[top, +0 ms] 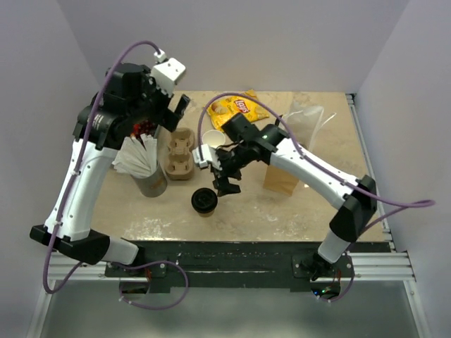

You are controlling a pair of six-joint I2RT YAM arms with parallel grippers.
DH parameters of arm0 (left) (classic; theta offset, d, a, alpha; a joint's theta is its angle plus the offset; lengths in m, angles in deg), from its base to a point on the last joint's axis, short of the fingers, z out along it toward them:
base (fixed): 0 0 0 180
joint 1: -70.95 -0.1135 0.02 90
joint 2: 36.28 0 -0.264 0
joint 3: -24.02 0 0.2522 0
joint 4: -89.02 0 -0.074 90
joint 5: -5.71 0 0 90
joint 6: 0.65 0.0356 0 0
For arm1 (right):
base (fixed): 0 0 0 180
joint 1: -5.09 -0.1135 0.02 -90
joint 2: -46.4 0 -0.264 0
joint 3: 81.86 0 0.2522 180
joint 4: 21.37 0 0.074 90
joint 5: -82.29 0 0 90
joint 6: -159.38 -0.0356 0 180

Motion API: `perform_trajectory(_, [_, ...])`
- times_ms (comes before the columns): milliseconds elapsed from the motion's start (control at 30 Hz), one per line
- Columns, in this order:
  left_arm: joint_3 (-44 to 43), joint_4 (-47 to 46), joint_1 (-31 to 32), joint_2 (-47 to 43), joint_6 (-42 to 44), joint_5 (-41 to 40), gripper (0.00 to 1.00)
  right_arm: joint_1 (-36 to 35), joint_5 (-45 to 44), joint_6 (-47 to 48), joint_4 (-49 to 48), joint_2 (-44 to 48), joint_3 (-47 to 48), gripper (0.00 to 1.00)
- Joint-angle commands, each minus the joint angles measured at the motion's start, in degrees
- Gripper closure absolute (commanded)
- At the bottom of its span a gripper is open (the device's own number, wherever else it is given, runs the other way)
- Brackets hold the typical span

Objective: Pack the takeout coffee

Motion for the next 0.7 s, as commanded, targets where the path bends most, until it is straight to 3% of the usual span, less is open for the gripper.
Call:
perform_trajectory(0, [-4.5, -5.4, -5.3, 0.7, -7.5, 1.9, 0.0, -3.0, 1.2, 13.6, 8.6, -6.1, 6.3, 0.09])
perform_trajectory(167, [-5.3, -5.8, -10.0, 0.3, -9.4, 3.4, 0.0, -6.7, -0.2, 18.3, 10.2, -10.7, 8.4, 0.04])
perform_trajectory(667, [-2.2, -5.3, -15.4, -1.4, -10.4, 8.9, 0.01, -8.4, -2.7, 18.9, 5.9, -16.1, 8.9, 0.08])
